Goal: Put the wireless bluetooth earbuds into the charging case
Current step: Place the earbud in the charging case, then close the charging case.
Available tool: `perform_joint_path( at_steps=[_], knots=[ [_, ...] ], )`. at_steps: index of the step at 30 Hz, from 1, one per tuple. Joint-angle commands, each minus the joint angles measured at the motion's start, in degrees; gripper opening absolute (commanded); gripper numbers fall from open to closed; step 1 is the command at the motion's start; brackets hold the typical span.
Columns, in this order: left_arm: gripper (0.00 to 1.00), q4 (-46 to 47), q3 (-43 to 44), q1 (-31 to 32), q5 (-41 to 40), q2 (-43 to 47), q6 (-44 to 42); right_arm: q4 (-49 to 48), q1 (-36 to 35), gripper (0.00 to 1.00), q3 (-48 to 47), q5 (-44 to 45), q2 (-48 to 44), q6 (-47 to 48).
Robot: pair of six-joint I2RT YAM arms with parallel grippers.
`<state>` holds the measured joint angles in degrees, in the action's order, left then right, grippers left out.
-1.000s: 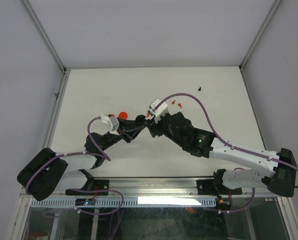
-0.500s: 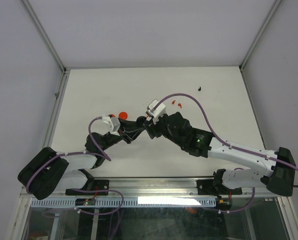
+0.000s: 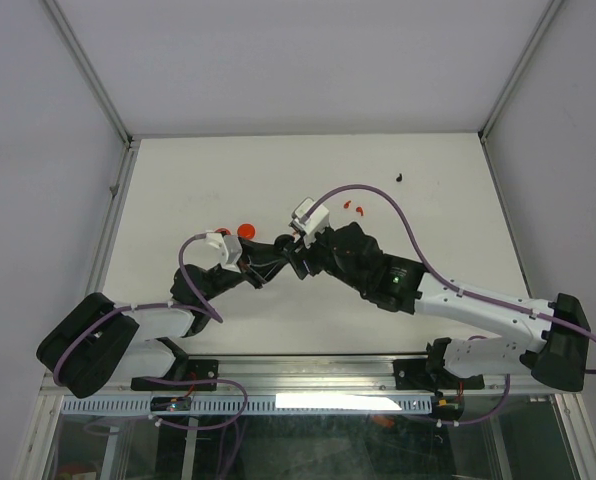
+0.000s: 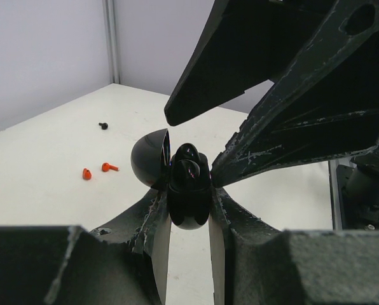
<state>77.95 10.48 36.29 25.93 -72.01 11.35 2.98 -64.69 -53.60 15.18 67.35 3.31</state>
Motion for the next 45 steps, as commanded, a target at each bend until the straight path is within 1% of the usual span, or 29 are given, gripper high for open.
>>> perform_joint_path(
  at_steps=[1, 5, 10, 15, 20, 26, 32, 37, 43, 45],
  knots=[
    [0.0, 3.34, 0.38, -0.18, 2.74, 0.87, -1.35, 2.26, 1.27, 0.61, -4.93, -2.85, -1.97, -0.46],
    [0.0, 3.88, -0.52, -0.19, 5.34, 1.49, -2.7, 6.25, 5.41, 0.66, -6.51, -13.65, -3.18, -2.02],
    [0.0, 3.97, -0.17, -0.17, 10.26, 2.05, -3.04, 7.74, 12.18, 0.74, -6.97, -30.63, -3.41, -4.26],
    [0.0, 4.13, 0.81, -0.18, 13.64, 2.1, -2.34, 7.85, 15.85, 0.83, -7.03, -40.78, -1.38, -5.38],
    [0.0, 4.43, 1.55, -0.18, 13.97, 1.45, -0.95, 6.73, 18.02, 0.86, -6.78, -48.36, 1.12, -6.75],
    [0.0, 4.81, 2.07, -0.17, 13.09, 0.29, 0.7, 5.34, 19.49, 0.86, -6.43, -55.27, 3.34, -7.82],
    [0.0, 2.91, 2.09, -0.19, 9.94, -0.99, 2.16, 3.71, 20.4, 0.85, -5.26, -60.09, 1.82, -7.82],
    [0.0, 1.31, 2.02, -0.27, 7.3, -1.96, 3.92, 3.33, 21.44, 0.85, -3.85, -61.05, -0.81, -7.27],
    [0.0, 0.25, 2.06, -0.29, 5.29, -2.98, 6.04, 3.17, 21.44, 0.85, -2.81, -63.04, -1.68, -7.14],
    [0.0, -0.62, 2.24, -0.26, 4.44, -3.1, 6.62, 3.47, 21.44, 0.85, -2.5, -61.14, -2.22, -6.98]
  ],
)
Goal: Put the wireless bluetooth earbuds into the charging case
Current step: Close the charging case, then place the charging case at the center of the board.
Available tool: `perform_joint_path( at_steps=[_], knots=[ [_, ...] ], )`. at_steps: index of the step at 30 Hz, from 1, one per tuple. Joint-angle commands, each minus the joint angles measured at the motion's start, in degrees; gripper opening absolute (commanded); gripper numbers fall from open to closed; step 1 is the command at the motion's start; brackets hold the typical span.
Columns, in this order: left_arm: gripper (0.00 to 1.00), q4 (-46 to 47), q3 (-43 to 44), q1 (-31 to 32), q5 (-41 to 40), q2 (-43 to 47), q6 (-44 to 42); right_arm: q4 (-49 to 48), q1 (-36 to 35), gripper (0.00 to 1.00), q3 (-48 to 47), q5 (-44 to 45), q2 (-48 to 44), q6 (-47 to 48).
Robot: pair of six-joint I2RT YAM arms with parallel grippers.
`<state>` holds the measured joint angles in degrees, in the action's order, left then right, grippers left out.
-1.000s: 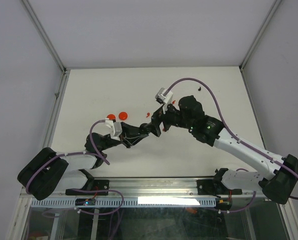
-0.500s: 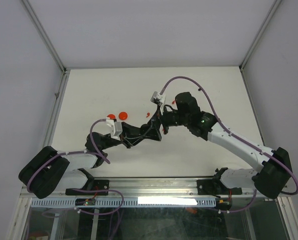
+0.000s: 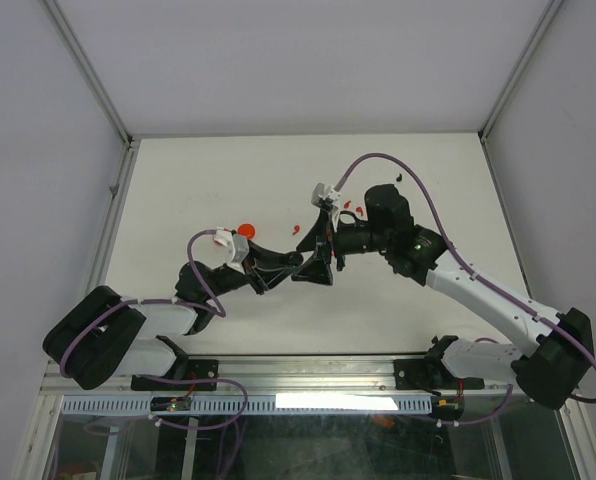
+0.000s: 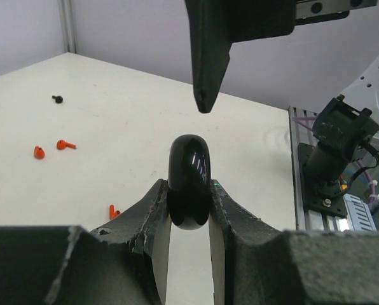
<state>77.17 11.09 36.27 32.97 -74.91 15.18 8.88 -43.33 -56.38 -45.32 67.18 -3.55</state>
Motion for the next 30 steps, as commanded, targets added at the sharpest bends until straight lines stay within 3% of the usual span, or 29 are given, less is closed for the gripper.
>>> perform_joint_path(
  at_steps=[1, 6, 10, 16, 21, 30],
  knots=[
    [0.0, -0.54, 1.84, -0.31, -3.29, -0.23, 3.21, -2.31, 0.09, 0.85, 0.53, 1.28, -2.42, 0.02],
    [0.0, -9.84, 4.92, -0.41, -8.62, 0.44, 5.13, -1.41, 0.09, 0.85, 2.83, 21.28, -5.29, -0.26],
    [0.0, -25.6, 10.79, -1.12, -16.3, -0.23, 7.92, -1.79, 0.05, 0.85, 5.68, 35.36, -6.29, -1.45],
    [0.0, -38.46, 19.8, -4.65, -20.24, -6.22, 13.77, -3.82, 0.08, 0.85, 10.4, 45.94, -8.39, -1.94],
    [0.07, -45.17, 27.4, -8.33, -19.22, -15.08, 16.51, -6.77, 0.09, 0.85, 14.96, 52.02, -10.86, -1.49],
    [0.19, -51.25, 40.28, -15.64, -16.12, -31.02, 21.04, -10.12, 0.09, 0.85, 19.62, 55.8, -13.57, -1.54]
  ],
)
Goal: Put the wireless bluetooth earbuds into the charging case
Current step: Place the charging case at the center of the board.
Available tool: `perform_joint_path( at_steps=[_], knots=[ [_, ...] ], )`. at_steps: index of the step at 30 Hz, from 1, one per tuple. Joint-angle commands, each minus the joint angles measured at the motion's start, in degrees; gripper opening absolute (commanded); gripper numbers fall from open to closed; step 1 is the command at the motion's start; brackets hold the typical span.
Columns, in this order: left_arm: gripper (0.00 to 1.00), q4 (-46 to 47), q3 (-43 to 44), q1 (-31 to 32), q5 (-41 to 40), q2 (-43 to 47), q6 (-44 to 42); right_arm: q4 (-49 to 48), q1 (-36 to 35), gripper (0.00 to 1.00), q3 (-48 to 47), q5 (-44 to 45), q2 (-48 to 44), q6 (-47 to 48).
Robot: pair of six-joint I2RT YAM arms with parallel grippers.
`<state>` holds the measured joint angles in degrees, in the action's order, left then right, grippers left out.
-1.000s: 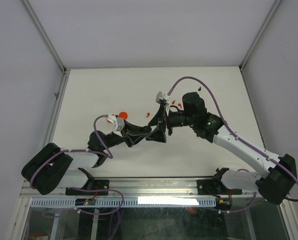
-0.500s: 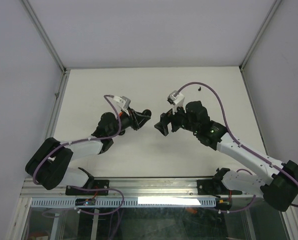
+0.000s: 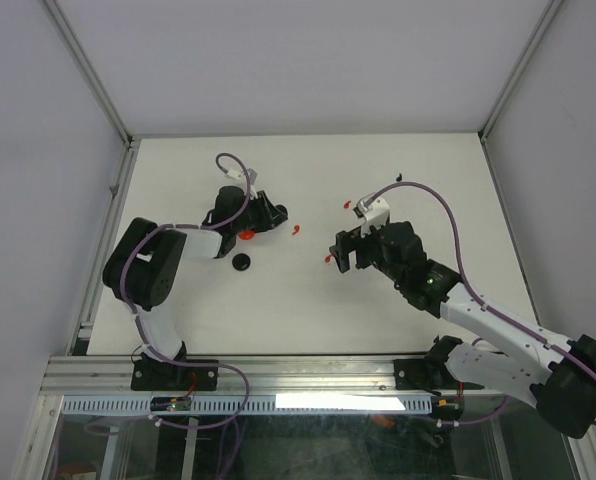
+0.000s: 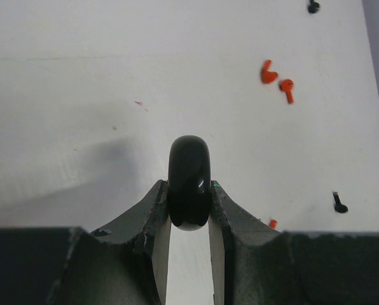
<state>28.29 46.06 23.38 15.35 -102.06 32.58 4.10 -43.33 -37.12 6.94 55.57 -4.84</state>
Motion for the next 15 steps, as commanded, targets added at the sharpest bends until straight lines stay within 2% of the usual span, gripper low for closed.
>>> perform_joint_path(
  at_steps=[1, 8, 10, 13, 15],
  knots=[
    [0.2, -3.18, 6.52, -3.45, 1.85, -5.33, 4.1, -5.39, 0.09, 0.85, 0.48, 3.6, -2.16, -0.26],
    [0.3, -9.89, 12.72, -5.66, 0.71, -10.77, 3.9, -6.14, 0.09, 0.85, 1.5, 3.44, -2.66, -0.61],
    [0.37, -11.35, 13.33, -5.71, -0.12, -10.77, 3.48, -6.19, 0.05, 0.85, 1.52, 3.4, -2.66, -0.69],
    [0.4, -13.69, 13.83, -5.7, -0.88, -10.4, 2.75, -6.3, 0.08, 0.85, 1.63, 3.18, -2.66, -0.78],
    [0.47, -14.28, 13.6, -5.7, -1.17, -9.87, 2.52, -6.38, 0.09, 0.85, 1.65, 3.04, -2.58, -0.87]
  ],
)
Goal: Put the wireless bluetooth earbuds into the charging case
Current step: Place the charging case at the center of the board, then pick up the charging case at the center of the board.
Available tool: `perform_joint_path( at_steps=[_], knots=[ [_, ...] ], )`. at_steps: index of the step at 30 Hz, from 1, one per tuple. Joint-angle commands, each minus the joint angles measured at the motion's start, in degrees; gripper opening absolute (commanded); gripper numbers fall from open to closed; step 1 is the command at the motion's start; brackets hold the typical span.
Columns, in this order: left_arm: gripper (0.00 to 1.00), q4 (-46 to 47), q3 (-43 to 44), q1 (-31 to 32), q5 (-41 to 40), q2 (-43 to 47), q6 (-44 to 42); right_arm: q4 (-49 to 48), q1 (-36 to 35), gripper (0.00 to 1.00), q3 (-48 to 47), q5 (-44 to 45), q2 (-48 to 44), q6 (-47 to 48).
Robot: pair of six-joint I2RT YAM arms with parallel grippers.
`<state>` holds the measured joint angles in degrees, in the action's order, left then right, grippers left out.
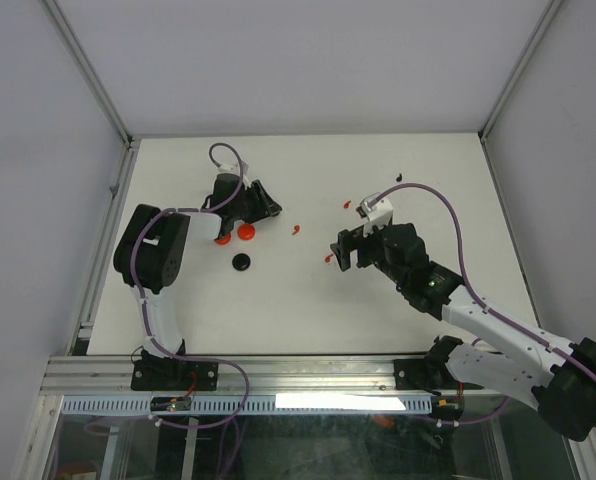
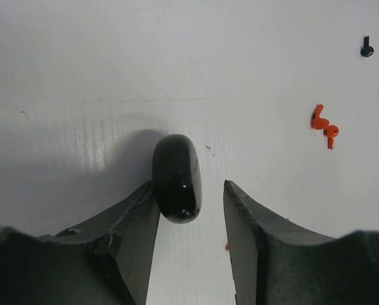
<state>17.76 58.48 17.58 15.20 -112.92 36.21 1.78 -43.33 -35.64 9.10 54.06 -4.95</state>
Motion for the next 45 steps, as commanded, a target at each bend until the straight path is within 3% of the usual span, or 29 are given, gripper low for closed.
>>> perform_joint_path(
  at_steps=[1, 5, 19, 32, 45],
  knots=[
    [0.49, -3.98, 0.99, 0.09, -1.12, 1.34, -1.13, -4.03, 0.09, 0.85, 0.2, 0.83, -1.07, -0.76],
    [0.59, -5.21, -0.38, 0.15, -1.6, 3.84, -1.68, -3.9, 0.08, 0.85, 0.27, 0.76, -1.3, -0.85],
    [0.67, -11.11, -9.66, 1.88, -9.34, 21.77, -6.13, -4.05, 0.04, 0.86, 0.54, -0.93, -0.44, -1.11],
    [0.68, -31.38, -16.64, 9.43, -28.68, 39.51, -10.63, -4.25, 0.09, 0.86, 0.84, -1.65, -0.19, -1.38],
    [0.74, -36.38, -14.36, 9.49, -19.63, 37.15, -24.58, -4.38, 0.07, 0.86, 1.05, -2.43, -0.77, -1.38]
  ],
)
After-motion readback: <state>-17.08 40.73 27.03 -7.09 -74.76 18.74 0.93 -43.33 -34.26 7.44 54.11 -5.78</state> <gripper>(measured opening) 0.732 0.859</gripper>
